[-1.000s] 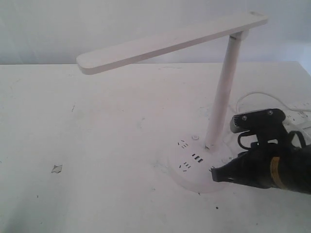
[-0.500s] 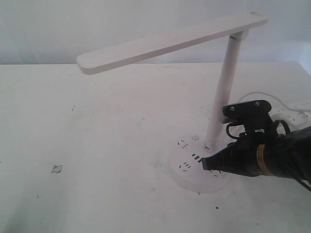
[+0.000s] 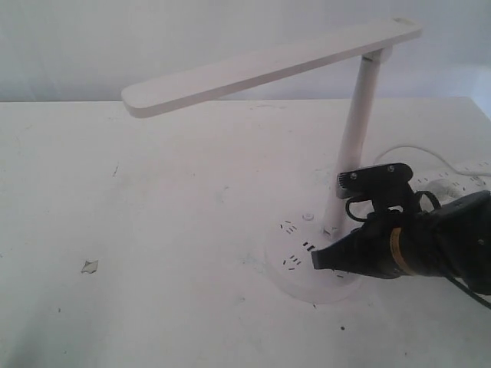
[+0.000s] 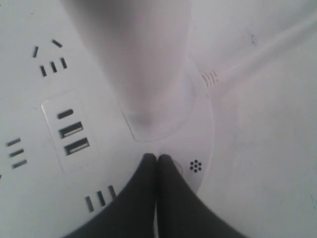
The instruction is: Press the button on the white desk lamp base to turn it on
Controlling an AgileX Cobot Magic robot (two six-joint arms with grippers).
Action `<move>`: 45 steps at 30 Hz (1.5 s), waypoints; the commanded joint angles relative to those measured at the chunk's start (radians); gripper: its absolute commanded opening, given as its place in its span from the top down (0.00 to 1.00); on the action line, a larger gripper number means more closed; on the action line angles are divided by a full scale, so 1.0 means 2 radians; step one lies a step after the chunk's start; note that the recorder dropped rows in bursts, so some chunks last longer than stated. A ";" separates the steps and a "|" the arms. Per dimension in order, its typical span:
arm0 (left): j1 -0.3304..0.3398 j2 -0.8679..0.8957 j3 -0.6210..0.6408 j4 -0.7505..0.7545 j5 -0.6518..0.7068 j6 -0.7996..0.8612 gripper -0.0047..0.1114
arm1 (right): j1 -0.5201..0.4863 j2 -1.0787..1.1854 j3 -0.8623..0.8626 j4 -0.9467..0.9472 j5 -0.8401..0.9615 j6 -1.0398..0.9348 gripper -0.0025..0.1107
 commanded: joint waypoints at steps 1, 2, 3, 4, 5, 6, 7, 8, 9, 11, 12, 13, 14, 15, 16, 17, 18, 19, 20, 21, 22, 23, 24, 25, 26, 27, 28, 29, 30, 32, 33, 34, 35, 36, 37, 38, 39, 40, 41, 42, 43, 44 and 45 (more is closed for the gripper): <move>0.000 -0.002 0.002 -0.003 -0.001 -0.001 0.96 | 0.000 0.010 0.001 0.000 0.017 0.003 0.98; 0.000 -0.002 0.002 -0.003 -0.001 -0.001 0.96 | 0.000 0.010 0.000 0.000 0.022 0.003 0.98; 0.000 -0.002 0.002 -0.003 -0.001 -0.001 0.96 | 0.000 0.009 0.001 0.000 0.023 0.003 0.98; 0.000 -0.002 0.002 -0.003 -0.001 -0.001 0.96 | 0.000 0.005 0.000 0.000 0.023 0.003 0.98; 0.000 -0.002 0.002 -0.003 -0.001 -0.001 0.96 | 0.000 0.001 -0.001 0.000 0.023 0.003 0.98; 0.000 -0.002 0.002 -0.003 -0.001 -0.001 0.96 | 0.000 -0.002 -0.001 0.000 0.023 0.003 0.98; 0.000 -0.002 0.002 -0.003 -0.001 -0.001 0.96 | 0.000 -0.007 -0.003 0.000 0.022 0.003 0.98; 0.000 -0.002 0.002 -0.003 -0.001 -0.001 0.96 | 0.000 -0.009 -0.006 0.000 0.022 0.003 0.98; 0.000 -0.002 0.002 -0.003 -0.001 -0.001 0.96 | 0.000 -0.012 -0.008 0.000 0.022 0.003 0.98; 0.000 -0.002 0.002 -0.003 -0.001 -0.001 0.96 | 0.000 -0.015 -0.012 0.000 0.022 0.003 0.98; 0.000 -0.002 0.002 -0.003 -0.001 -0.001 0.96 | 0.000 -0.015 -0.013 0.000 0.021 0.003 0.98; 0.000 -0.002 0.002 -0.003 -0.001 -0.001 0.96 | 0.000 -0.015 -0.015 0.000 0.021 0.003 0.98; 0.000 -0.002 0.002 -0.003 -0.001 -0.001 0.96 | 0.000 -0.015 -0.016 0.000 0.018 0.003 0.98; 0.000 -0.002 0.002 -0.003 -0.001 -0.001 0.96 | 0.000 -0.015 -0.016 0.000 0.016 0.003 0.98; 0.000 -0.002 0.002 -0.003 -0.001 -0.001 0.96 | 0.000 -0.016 -0.016 0.000 0.010 0.003 0.98; 0.000 -0.002 0.002 -0.003 -0.001 -0.001 0.96 | 0.000 -0.017 -0.016 0.000 0.006 0.003 0.98; 0.000 -0.002 0.002 -0.003 -0.001 -0.001 0.96 | 0.000 -0.021 -0.016 0.000 -0.003 0.003 0.98; 0.000 -0.002 0.002 -0.003 -0.001 -0.001 0.96 | 0.000 -0.026 -0.016 0.000 -0.015 0.003 0.98; 0.000 -0.002 0.002 -0.003 -0.001 -0.001 0.96 | 0.000 -0.031 -0.016 0.000 -0.025 0.003 0.98; 0.000 -0.002 0.002 -0.003 -0.001 -0.001 0.96 | 0.000 -0.039 -0.016 0.000 -0.037 0.003 0.98; 0.000 -0.002 0.002 -0.003 -0.001 -0.001 0.96 | 0.000 -0.050 -0.014 0.000 -0.049 0.003 0.98; 0.000 -0.002 0.002 -0.003 -0.001 -0.001 0.96 | 0.000 -0.061 -0.010 0.000 -0.058 0.003 0.98; 0.000 -0.002 0.002 -0.003 -0.001 -0.001 0.96 | 0.000 -0.077 -0.004 0.000 -0.063 0.003 0.98; 0.000 -0.002 0.002 -0.003 -0.001 -0.001 0.96 | 0.000 -0.095 0.004 0.000 -0.068 0.003 0.98; 0.000 -0.002 0.002 -0.003 -0.001 -0.001 0.96 | 0.000 -0.115 0.011 0.000 -0.070 0.003 0.98; 0.000 -0.002 0.002 -0.003 -0.001 -0.001 0.96 | 0.000 -0.137 0.022 0.000 -0.070 0.003 0.98; 0.000 -0.002 0.002 -0.003 -0.001 -0.001 0.96 | 0.000 -0.162 0.035 0.000 -0.072 0.003 0.98; 0.000 -0.002 0.002 -0.003 -0.001 -0.001 0.96 | 0.000 -0.188 0.049 0.000 -0.073 0.003 0.98; 0.000 -0.002 0.002 -0.003 -0.001 -0.001 0.96 | 0.000 -0.210 0.060 0.000 -0.074 0.003 0.98; 0.000 -0.002 0.002 -0.003 -0.001 -0.001 0.96 | 0.000 -0.269 0.089 0.000 -0.080 0.005 0.98; 0.000 -0.002 0.002 -0.003 -0.001 -0.001 0.96 | 0.000 -0.294 0.102 0.000 -0.086 0.006 0.98; 0.000 -0.002 0.002 -0.003 -0.001 -0.001 0.96 | 0.000 -0.326 0.114 0.000 -0.093 0.006 0.98; 0.000 -0.002 0.002 -0.003 -0.001 -0.001 0.96 | 0.000 -0.358 0.125 0.000 -0.101 0.006 0.98; 0.000 -0.002 0.002 -0.003 -0.001 -0.001 0.96 | 0.000 -0.389 0.133 0.000 -0.108 0.006 0.98; 0.000 -0.002 0.002 -0.003 -0.001 -0.001 0.96 | 0.000 -0.422 0.141 0.000 -0.116 0.006 0.98; 0.000 -0.002 0.002 -0.003 -0.001 -0.001 0.96 | 0.000 -0.456 0.149 0.000 -0.120 0.006 0.98; 0.000 -0.002 0.002 -0.003 -0.001 -0.001 0.96 | 0.000 -0.482 0.154 0.000 -0.123 0.006 0.98; 0.000 -0.002 0.002 -0.003 -0.001 -0.001 0.96 | 0.000 -0.515 0.160 0.000 -0.123 0.006 0.98; 0.000 -0.002 0.002 -0.003 -0.001 -0.001 0.96 | 0.000 -0.548 0.164 0.000 -0.122 0.006 0.98; 0.000 -0.002 0.002 -0.003 -0.001 -0.001 0.96 | 0.000 -0.574 0.169 0.000 -0.119 0.006 0.98; 0.000 -0.002 0.002 -0.003 -0.001 -0.001 0.96 | 0.000 -0.605 0.172 0.000 -0.113 0.006 0.98; 0.000 -0.002 0.002 -0.003 -0.001 -0.001 0.96 | 0.000 -0.637 0.175 0.000 -0.106 0.006 0.98; 0.000 -0.002 0.002 -0.003 -0.001 -0.001 0.96 | 0.000 -0.661 0.176 0.000 -0.102 0.006 0.98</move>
